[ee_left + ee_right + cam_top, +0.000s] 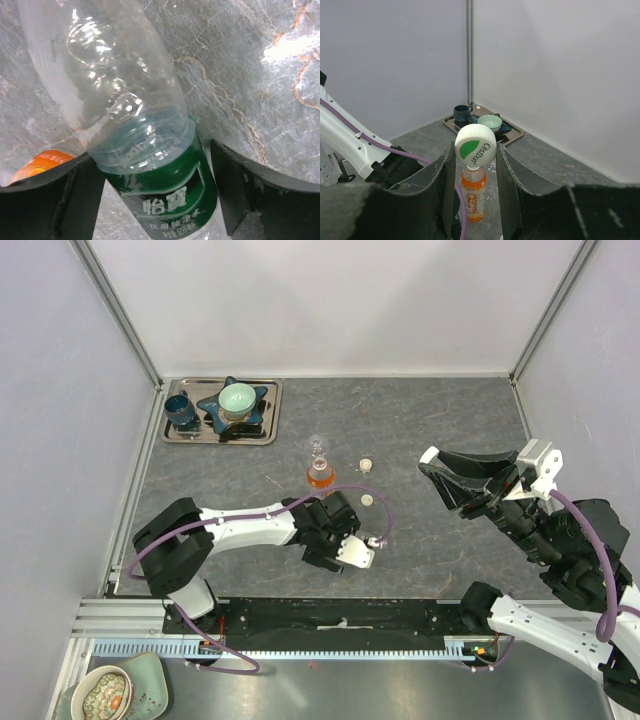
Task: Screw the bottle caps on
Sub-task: Pick up the plastic bottle at the center of the board, then screw the bottle cap onto the plastic bottle.
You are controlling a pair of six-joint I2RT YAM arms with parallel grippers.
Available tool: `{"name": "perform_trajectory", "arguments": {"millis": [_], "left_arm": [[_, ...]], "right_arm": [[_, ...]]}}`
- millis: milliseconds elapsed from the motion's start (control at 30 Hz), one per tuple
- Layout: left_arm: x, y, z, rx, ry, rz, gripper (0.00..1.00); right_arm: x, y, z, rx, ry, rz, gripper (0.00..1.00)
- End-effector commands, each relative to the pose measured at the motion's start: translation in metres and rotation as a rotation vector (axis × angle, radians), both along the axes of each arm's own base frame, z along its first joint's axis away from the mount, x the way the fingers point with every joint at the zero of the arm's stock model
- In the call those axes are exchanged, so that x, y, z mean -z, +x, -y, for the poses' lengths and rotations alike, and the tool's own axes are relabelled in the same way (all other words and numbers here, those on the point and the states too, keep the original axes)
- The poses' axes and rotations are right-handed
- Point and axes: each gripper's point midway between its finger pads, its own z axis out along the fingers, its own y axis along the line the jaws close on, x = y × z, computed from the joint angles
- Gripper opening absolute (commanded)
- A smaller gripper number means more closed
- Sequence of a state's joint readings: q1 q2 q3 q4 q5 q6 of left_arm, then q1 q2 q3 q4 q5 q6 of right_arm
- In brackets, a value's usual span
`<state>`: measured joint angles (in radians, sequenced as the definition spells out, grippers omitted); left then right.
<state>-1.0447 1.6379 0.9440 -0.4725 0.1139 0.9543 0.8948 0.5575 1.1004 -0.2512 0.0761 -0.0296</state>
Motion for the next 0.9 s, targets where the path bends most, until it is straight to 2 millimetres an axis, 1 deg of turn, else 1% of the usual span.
{"name": "perform_trajectory", "arguments": {"millis": [0,33,67,167,233,267,333,367,400,433,467,500,533,567,600,633,667,700,733,800,833,867], "left_arm": [[0.015,-0.017,-0.01,-0.052,0.026,-0.103,0.82],[0.013,-0.019,-0.011,-0.063,0.017,-0.11,0.77],[0.012,-0.022,-0.014,-0.067,0.019,-0.121,0.67],[0.009,-0.03,-0.018,-0.089,0.017,-0.154,0.56],[0.005,-0.033,-0.02,-0.101,0.007,-0.162,0.55],[-0.005,-0.033,-0.018,-0.098,-0.022,-0.153,0.55],[-0.016,-0.036,-0.019,-0.112,-0.043,-0.158,0.57],[-0.035,-0.036,-0.014,-0.11,-0.09,-0.15,0.58],[-0.043,-0.041,-0.019,-0.124,-0.085,-0.165,0.59],[-0.055,-0.042,-0.02,-0.134,-0.107,-0.162,0.59],[-0.071,-0.042,-0.018,-0.138,-0.142,-0.157,0.61],[-0.095,-0.043,-0.019,-0.138,-0.2,-0.133,0.62],[-0.103,-0.047,-0.028,-0.151,-0.192,-0.139,0.63],[-0.121,-0.046,-0.026,-0.155,-0.232,-0.126,0.62],[-0.141,-0.047,-0.032,-0.171,-0.276,-0.111,0.61],[-0.149,-0.048,-0.041,-0.196,-0.27,-0.118,0.6],[-0.167,-0.044,-0.043,-0.216,-0.308,-0.091,0.53],[-0.177,-0.044,-0.047,-0.236,-0.332,-0.08,0.48],[-0.195,-0.045,-0.056,-0.234,-0.385,-0.045,0.46],[-0.209,-0.046,-0.066,-0.245,-0.42,0.0,0.46],[-0.221,-0.049,-0.074,-0.249,-0.457,0.029,0.47],[-0.226,-0.045,-0.081,-0.274,-0.458,0.065,0.48]], "right_arm": [[-0.014,-0.004,0.0,-0.017,0.022,0.008,0.31],[-0.013,-0.004,0.0,-0.017,0.014,0.001,0.31],[-0.013,-0.004,-0.001,-0.02,0.012,-0.001,0.31],[-0.014,-0.003,-0.004,-0.028,0.005,-0.01,0.31],[-0.015,-0.005,-0.006,-0.039,0.0,-0.016,0.31],[-0.014,-0.005,-0.006,-0.043,-0.003,-0.019,0.31],[-0.012,-0.006,-0.008,-0.054,-0.017,-0.031,0.31],[-0.012,-0.007,-0.008,-0.056,-0.02,-0.032,0.31],[-0.014,-0.008,-0.009,-0.064,-0.023,-0.033,0.31],[-0.011,-0.01,-0.012,-0.082,-0.023,-0.061,0.31],[-0.011,-0.01,-0.013,-0.089,-0.022,-0.072,0.31],[-0.013,-0.01,-0.016,-0.1,-0.028,-0.077,0.31],[-0.009,-0.013,-0.021,-0.128,-0.05,-0.09,0.31],[-0.007,-0.018,-0.027,-0.167,-0.067,-0.097,0.31],[-0.006,-0.016,-0.035,-0.19,-0.089,-0.111,0.31],[0.003,-0.018,-0.041,-0.218,-0.128,-0.141,0.31],[0.006,-0.021,-0.048,-0.259,-0.154,-0.152,0.3],[0.005,-0.02,-0.057,-0.286,-0.181,-0.168,0.3],[0.013,-0.022,-0.061,-0.308,-0.217,-0.194,0.3],[0.012,-0.027,-0.07,-0.367,-0.25,-0.203,0.3],[0.018,-0.029,-0.072,-0.384,-0.279,-0.224,0.3],[0.019,-0.031,-0.073,-0.397,-0.292,-0.23,0.3]]}}
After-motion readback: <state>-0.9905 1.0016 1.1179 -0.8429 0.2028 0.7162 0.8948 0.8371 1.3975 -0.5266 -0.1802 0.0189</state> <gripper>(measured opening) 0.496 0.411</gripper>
